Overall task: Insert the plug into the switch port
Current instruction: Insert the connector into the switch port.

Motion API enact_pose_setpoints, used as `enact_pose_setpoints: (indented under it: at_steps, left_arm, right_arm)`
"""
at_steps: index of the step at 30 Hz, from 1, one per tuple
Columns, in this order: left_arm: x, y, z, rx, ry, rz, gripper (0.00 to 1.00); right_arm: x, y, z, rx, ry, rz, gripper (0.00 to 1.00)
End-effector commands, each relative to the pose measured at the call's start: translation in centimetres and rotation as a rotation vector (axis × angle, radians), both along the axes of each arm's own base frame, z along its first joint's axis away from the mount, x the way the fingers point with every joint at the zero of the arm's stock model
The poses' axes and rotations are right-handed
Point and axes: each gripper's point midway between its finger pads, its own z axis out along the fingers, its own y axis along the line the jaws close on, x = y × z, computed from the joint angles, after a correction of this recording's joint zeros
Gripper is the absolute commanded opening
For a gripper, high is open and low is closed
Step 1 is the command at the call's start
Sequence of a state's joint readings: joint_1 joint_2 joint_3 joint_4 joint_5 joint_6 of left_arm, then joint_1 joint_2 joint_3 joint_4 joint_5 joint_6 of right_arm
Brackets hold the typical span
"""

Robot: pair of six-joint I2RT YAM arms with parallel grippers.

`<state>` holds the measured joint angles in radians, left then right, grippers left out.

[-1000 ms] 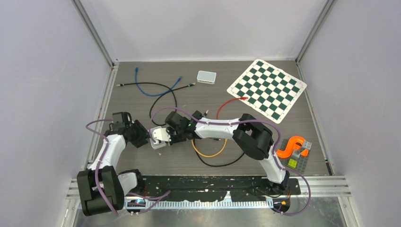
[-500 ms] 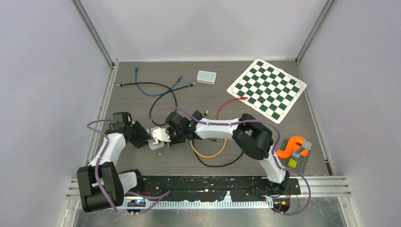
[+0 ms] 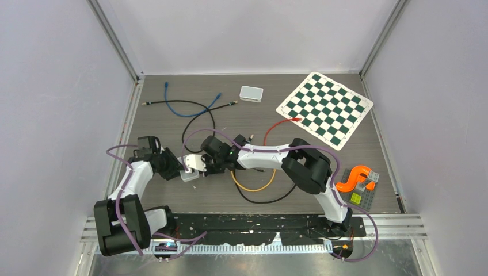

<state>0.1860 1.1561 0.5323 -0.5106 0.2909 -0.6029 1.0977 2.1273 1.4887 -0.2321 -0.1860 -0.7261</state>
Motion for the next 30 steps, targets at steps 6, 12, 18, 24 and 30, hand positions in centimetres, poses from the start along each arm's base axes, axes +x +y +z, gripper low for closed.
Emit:
enact_pose_setpoints:
  at_steps: [6,12,18,24,30]
  left_arm:
    - [1.2,-0.1,1.0,-0.002,-0.059,-0.053,0.42]
    - [1.0,0.0,0.8,0.007,-0.051,-0.057,0.47]
    - [1.4,-0.5,1.0,-0.021,-0.073,-0.086,0.54]
    - [1.5,-0.6,1.3,-0.017,-0.081,-0.116,0.59]
    - [1.9,-0.2,1.6,0.006,-0.076,-0.127,0.6]
  right_arm:
    - [-2.1,3.4,1.7,0.192,0.055,0.084,0.05]
    - [-1.2,3.8,1.8,0.186,0.04,0.035,0.05]
    - [-2.5,3.3,1.1,0.191,0.069,0.085,0.05]
    - [-3.3,3.9,1.5,0.236,0.087,0.132,0.05]
    - [-2.9,4.3,1.4,0.254,0.072,0.135,0.05]
